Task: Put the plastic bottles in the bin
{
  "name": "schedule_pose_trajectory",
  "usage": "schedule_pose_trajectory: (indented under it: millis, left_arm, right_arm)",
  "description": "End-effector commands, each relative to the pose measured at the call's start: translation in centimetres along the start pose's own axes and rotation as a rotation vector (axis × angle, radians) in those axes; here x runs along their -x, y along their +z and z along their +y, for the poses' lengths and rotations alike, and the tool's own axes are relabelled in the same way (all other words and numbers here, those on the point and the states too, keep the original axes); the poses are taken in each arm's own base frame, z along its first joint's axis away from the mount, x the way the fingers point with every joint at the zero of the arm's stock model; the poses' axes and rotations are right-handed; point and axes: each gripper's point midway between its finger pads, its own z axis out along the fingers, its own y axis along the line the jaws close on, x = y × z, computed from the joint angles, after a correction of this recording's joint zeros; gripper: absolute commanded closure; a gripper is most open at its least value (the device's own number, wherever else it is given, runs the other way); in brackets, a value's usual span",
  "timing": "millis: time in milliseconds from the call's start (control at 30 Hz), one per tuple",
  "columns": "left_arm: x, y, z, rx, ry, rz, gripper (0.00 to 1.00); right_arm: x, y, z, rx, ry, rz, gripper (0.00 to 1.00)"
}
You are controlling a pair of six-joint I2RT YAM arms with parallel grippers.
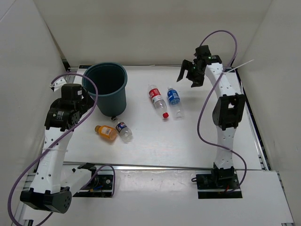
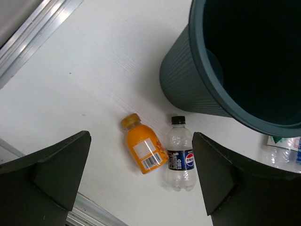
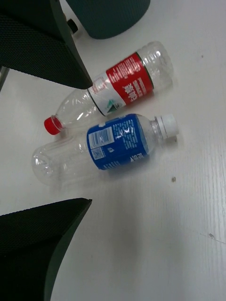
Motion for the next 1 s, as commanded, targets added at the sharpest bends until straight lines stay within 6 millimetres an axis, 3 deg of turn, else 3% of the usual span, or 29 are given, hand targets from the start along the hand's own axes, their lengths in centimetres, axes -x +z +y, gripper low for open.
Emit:
schedule_pose_trajectory:
  millis: [0, 167, 367, 500, 767, 933, 967]
  left_arm:
    - [1.2, -1.0, 1.5, 0.041, -0.024, -0.053, 0.0]
    - [0.8, -0.8, 2.1, 0.067, -0.028, -0.045, 0.0]
    - [-0.4, -0.5, 2.5, 0.105, -0.001, 0.022, 0.0]
    - [-0.9, -0.4, 2.8, 0.123, -0.006, 0.044, 0.0]
    - [-1.5, -0.8, 2.9, 0.126, -0.026, 0.075, 0.0]
    - [-1.1, -1.3, 3.2, 0.132, -0.032, 0.072, 0.0]
    - [-1.2, -1.1, 3.1, 0.137, -0.028, 0.079, 0.0]
  right_arm:
    - [-0.6, 1.0, 0.6, -0.019, -0.088, 0.021, 0.0]
    - [-3.4, 4.3, 0.1, -0.056, -0.098, 0.11, 0.0]
    - [-4.5, 6.1, 2.2, -0.023, -0.126, 0.139, 0.0]
    - [-6.6, 7.6, 0.6, -0.069, -0.1, 0.207, 0.0]
    - [-9.3, 9.8, -0.9, -0.091, -0.06, 0.296, 0.0]
    - [-11.3, 10.2, -1.5, -0.087, -0.042, 0.36, 0.19]
    - [-11.7, 10.3, -1.8, -0.093, -0.038, 0.372, 0.29]
